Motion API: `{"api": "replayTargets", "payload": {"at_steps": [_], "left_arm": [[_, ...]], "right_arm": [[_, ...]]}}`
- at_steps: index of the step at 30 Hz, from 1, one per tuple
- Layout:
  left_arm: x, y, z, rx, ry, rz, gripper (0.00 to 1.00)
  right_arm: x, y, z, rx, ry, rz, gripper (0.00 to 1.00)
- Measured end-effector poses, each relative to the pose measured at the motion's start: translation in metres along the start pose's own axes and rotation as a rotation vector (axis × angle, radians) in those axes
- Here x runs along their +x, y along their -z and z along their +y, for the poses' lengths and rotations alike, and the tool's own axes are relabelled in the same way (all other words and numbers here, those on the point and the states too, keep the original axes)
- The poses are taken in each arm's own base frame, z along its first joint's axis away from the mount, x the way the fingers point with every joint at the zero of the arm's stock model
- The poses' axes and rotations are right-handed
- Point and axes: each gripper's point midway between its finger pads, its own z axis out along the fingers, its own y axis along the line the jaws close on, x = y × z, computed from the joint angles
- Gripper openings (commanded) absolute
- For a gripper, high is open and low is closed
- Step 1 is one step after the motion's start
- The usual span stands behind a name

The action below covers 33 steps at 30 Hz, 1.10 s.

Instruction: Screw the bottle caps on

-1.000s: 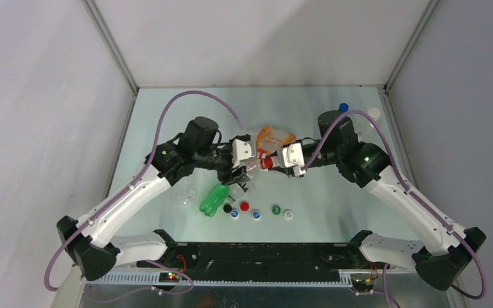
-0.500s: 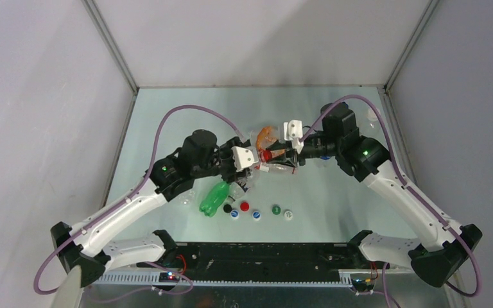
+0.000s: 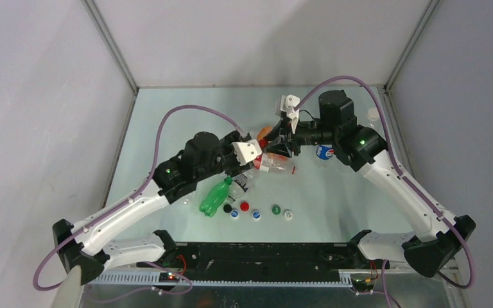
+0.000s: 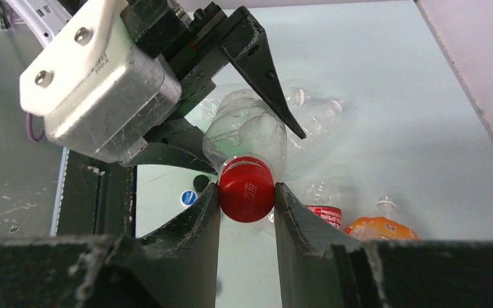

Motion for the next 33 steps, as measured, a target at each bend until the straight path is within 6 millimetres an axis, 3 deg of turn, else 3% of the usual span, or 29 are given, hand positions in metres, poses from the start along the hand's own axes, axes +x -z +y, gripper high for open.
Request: {"api": "replayTargets", "payload": {"at_steps": [10,27,33], "left_arm": [[0.002,0.002,-0.003,0.079,0.087,0.131,0.2],[-0.002,0.02,-0.036,0.424,0.307,0.179,0.2],[0.0,0.021,-0.04,0.456,0.341,0.196,0.21]], "right_arm": [[0.0,0.001,-0.004,0.022,-0.003,0.018,0.0],[0.013,0.004,0.007,-0.092,0.251,0.056,0.0],[0.019,0.003,0.007,-0.104,0.278,0.075,0.0]]}}
